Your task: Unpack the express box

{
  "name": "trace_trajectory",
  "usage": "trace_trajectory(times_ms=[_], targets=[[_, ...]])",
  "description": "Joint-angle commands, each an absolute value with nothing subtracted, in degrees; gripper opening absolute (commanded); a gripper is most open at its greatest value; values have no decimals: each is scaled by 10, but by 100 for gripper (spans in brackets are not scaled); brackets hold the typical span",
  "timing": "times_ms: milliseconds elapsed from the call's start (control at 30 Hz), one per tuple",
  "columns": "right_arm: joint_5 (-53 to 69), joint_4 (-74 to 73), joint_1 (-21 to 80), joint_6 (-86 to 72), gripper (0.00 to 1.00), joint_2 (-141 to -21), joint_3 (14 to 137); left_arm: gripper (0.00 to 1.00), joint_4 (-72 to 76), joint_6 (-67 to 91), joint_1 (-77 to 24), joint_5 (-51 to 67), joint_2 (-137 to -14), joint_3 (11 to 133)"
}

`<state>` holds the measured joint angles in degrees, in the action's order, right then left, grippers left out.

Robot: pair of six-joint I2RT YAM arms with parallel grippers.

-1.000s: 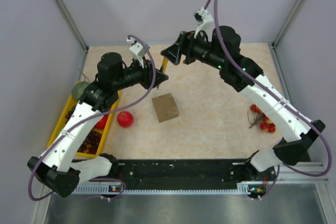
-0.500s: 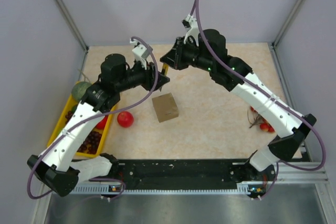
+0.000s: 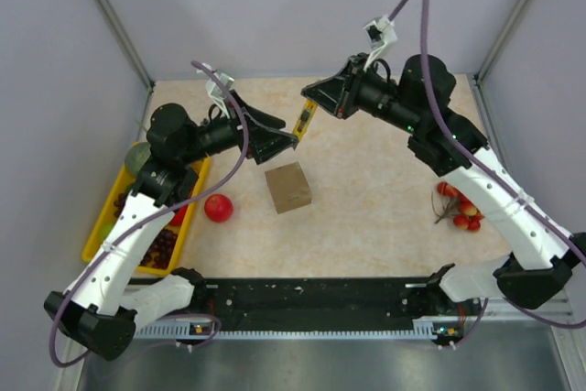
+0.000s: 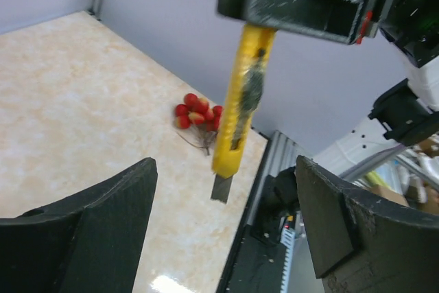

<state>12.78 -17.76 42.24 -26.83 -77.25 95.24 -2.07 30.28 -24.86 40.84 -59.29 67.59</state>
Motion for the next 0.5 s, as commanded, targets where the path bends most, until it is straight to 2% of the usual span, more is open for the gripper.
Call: trace_trajectory(times_ms=[0,100,233,400,467], targets=[[205,-83,407,-278,0,-729,926,86,109,403,-239,497,-602,650],[241,-49,406,-284,0,-712,905,83,164,453,-239,531,-611,639],[260,-4,406,-305,0,-699,875,75,330,574,-239,555,-623,612],[258,32,407,-323,0,-687,851,49,419,659,-242,569,-642,591],[255,40,407,-325,0,-685,847,42,419,659,-242,575,-643,588]])
